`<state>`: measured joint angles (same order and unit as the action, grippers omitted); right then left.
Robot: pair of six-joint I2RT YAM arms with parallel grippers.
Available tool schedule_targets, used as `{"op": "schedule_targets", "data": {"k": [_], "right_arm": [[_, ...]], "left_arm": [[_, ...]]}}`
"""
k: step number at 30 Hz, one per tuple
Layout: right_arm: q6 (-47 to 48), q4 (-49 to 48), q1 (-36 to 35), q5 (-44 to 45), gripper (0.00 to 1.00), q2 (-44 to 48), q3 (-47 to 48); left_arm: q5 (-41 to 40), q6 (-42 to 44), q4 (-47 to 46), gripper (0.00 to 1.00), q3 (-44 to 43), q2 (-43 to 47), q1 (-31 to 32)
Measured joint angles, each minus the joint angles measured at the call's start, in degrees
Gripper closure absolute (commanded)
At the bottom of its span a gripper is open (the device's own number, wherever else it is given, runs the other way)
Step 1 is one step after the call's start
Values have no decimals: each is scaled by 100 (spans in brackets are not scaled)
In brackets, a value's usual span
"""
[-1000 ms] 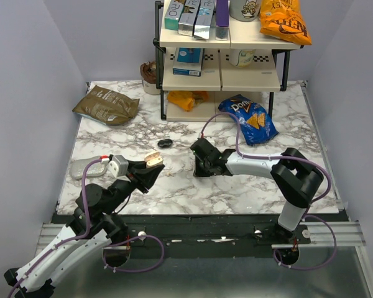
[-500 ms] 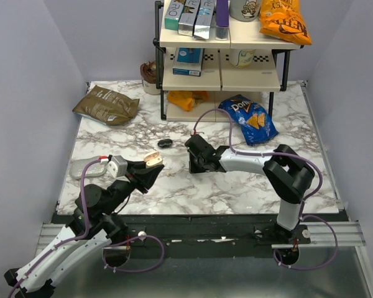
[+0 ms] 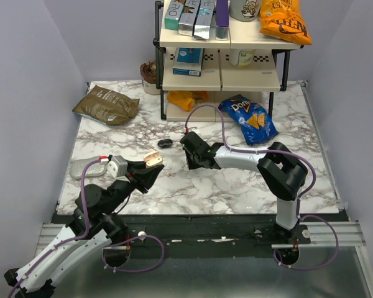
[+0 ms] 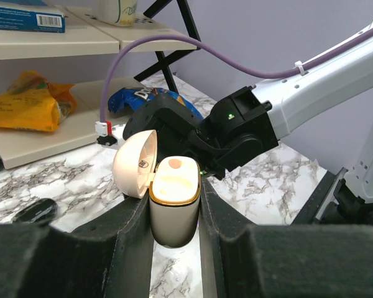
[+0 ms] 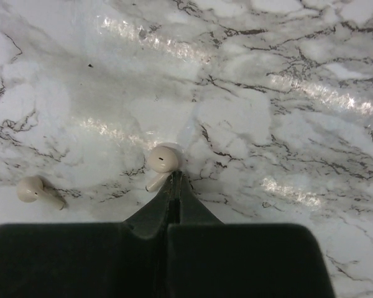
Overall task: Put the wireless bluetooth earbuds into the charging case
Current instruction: Adjust the earbud at the center of the board.
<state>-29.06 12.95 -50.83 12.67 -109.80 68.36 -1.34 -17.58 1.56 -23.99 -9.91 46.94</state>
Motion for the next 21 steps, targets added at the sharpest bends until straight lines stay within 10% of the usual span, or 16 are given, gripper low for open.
{"op": "schedule_targets", "data": {"k": [21], "right_arm": [[1248, -11, -4, 247, 96, -184, 262]], "left_arm": [[-17, 22, -2, 100, 0, -46, 0]]}}
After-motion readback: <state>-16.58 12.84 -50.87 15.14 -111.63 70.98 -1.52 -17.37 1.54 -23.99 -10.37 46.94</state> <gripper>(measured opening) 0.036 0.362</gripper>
